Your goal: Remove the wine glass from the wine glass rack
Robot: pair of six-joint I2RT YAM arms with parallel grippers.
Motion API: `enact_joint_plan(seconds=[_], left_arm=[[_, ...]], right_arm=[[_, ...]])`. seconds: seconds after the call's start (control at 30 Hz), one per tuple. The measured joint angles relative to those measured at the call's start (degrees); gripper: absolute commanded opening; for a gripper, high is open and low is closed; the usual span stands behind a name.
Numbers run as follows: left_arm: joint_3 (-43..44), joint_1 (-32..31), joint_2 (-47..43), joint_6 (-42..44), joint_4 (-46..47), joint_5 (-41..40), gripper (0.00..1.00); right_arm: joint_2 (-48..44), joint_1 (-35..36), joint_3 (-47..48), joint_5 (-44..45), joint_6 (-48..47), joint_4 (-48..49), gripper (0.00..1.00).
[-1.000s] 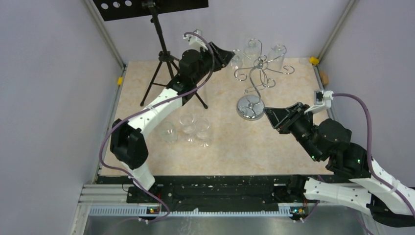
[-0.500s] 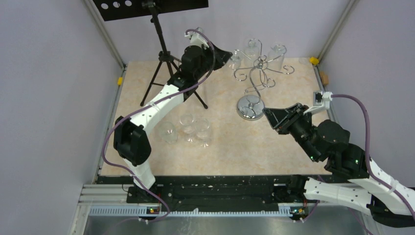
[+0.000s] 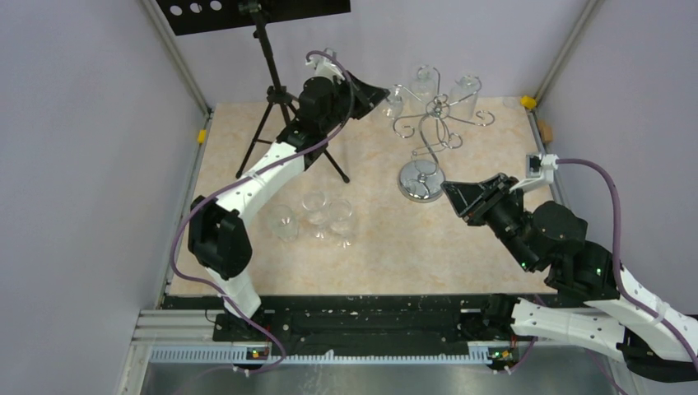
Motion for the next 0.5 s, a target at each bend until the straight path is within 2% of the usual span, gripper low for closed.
enact_joint_plan(seconds=[0.13, 0.5], left_arm=[[-0.3, 0.6, -0.1, -1.8, 0.2, 1.9, 0.12], [0.3, 1.9, -0.1, -2.5, -3.1, 9.0, 0.16]], right_arm=[[0.0, 0.0, -0.3, 0.0, 0.1, 0.0, 0.23], [-0.1, 0.0, -0.6, 0.0, 0.4, 0.2, 0.23]])
